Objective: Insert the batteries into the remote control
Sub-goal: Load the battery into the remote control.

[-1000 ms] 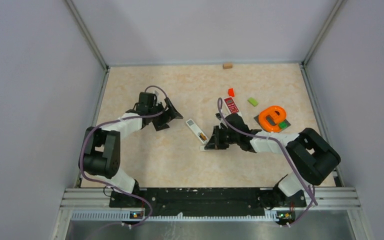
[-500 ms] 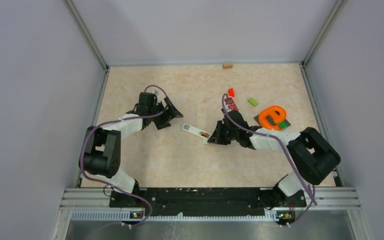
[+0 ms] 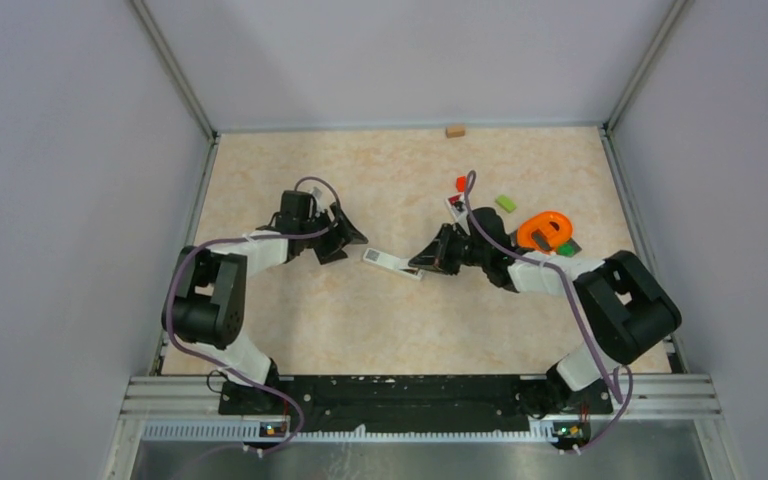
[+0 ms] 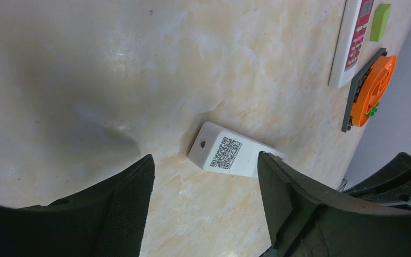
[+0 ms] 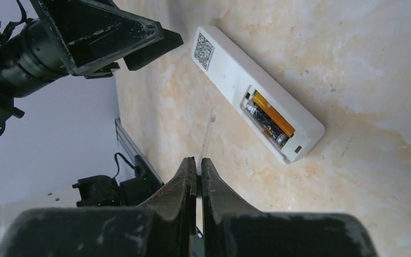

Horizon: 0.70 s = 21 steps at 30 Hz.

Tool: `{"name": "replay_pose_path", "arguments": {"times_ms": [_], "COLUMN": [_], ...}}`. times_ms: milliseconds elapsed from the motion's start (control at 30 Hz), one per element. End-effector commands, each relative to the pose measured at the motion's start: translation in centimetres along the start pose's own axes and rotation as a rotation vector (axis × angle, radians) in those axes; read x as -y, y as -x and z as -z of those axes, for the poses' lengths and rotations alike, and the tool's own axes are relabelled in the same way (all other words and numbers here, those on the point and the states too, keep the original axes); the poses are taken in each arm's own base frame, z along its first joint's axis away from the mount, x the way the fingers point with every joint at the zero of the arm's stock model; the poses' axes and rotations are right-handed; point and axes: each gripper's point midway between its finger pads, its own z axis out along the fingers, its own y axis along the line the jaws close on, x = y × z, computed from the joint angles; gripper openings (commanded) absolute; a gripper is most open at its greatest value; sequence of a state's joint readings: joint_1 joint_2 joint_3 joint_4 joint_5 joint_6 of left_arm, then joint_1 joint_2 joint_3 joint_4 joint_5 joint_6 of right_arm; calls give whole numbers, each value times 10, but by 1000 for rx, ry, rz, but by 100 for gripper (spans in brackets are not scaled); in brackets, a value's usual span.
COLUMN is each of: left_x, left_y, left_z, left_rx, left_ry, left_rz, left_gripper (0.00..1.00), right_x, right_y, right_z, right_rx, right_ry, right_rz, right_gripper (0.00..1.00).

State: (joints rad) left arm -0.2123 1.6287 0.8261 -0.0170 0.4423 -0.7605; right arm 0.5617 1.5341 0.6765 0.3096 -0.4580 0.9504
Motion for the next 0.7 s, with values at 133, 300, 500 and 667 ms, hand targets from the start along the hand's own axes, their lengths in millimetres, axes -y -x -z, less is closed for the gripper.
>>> {"name": "replay_pose_path", "arguments": {"times_ms": [133, 300, 500, 667], "left_x": [0, -3, -7, -7], "left_y": [-4, -6, -6, -7], "left_z": [-9, -12, -14, -15], "left_rx": [-31, -42, -40, -41], "left_ry": [-37, -30, -16, -18], "left_rz": [-21, -16, -8, -5], "left_gripper": [68, 68, 66, 65], "right_x": [-3, 0, 10, 20], "right_y": [9, 12, 10, 8], "right_z": [-18, -18, -21, -24], "right_rx": [18, 54, 73, 76], "right_ry": [21, 32, 27, -2], "right_rz": [-139, -172, -240, -258], "right_gripper": [0, 0, 0, 0]}}
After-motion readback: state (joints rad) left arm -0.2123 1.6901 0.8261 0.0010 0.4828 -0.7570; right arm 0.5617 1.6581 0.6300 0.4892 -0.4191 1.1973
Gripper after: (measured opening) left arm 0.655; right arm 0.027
